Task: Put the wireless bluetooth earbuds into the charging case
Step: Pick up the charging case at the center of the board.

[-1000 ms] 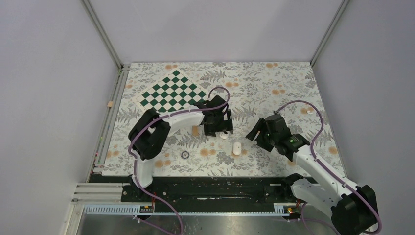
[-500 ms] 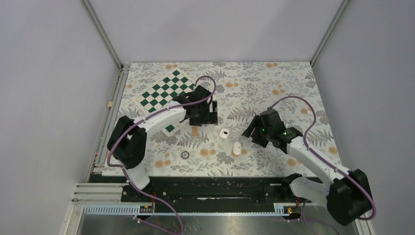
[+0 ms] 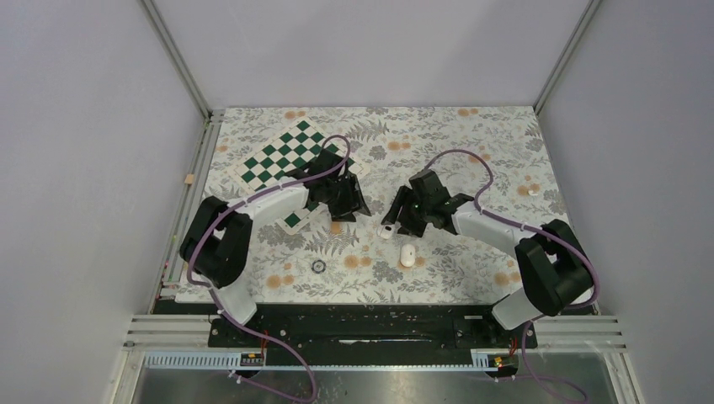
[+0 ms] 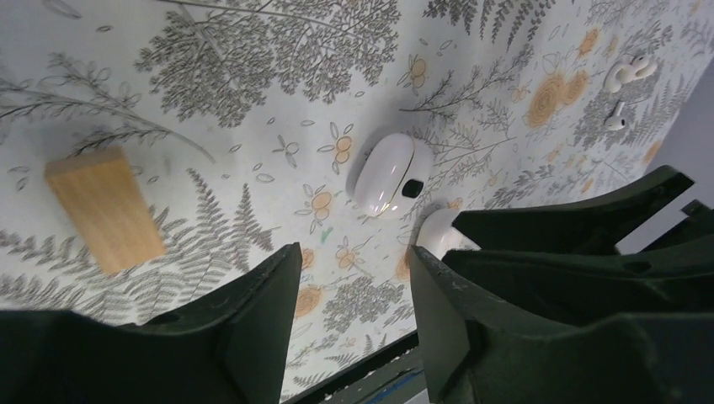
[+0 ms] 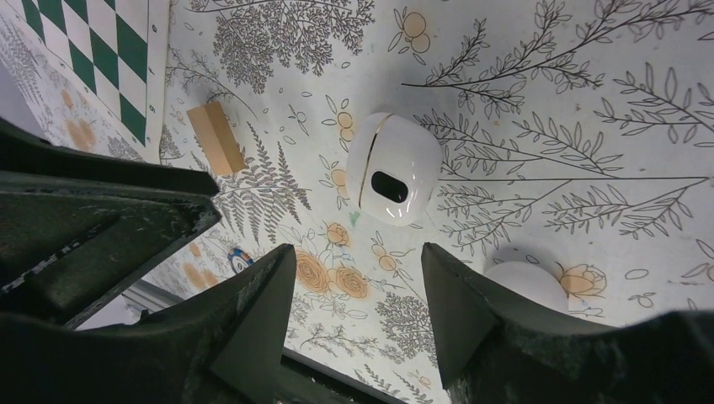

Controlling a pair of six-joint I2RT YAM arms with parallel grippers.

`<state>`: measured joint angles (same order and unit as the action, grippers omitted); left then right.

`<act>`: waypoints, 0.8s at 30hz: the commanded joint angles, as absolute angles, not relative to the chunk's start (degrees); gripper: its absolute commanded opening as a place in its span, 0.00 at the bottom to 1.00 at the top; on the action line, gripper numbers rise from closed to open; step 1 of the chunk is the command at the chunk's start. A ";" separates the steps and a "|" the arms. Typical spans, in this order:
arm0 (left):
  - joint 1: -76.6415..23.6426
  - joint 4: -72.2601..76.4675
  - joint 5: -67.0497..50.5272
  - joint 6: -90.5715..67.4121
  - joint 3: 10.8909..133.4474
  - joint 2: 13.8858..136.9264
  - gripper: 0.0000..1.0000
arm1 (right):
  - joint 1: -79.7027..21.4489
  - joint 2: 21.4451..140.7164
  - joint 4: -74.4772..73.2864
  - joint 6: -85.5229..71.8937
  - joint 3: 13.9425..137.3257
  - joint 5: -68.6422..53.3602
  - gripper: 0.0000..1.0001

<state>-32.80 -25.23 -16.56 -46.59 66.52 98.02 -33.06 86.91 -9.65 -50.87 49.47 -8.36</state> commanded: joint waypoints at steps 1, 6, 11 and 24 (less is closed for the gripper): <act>-32.86 -17.40 -23.79 -50.01 66.39 101.19 0.51 | -33.30 87.80 -5.44 -53.13 48.51 -10.68 0.64; -32.78 -17.02 -23.41 -50.39 66.28 102.89 0.53 | -33.28 90.10 -6.26 -52.58 49.15 -10.29 0.64; -31.97 -17.34 -21.11 -51.49 64.44 99.91 0.55 | -34.95 93.30 -14.64 -48.42 54.88 -5.52 0.64; -23.85 -25.64 -13.88 -49.30 58.73 84.58 0.61 | -38.85 101.31 -25.10 -43.88 64.08 3.27 0.71</act>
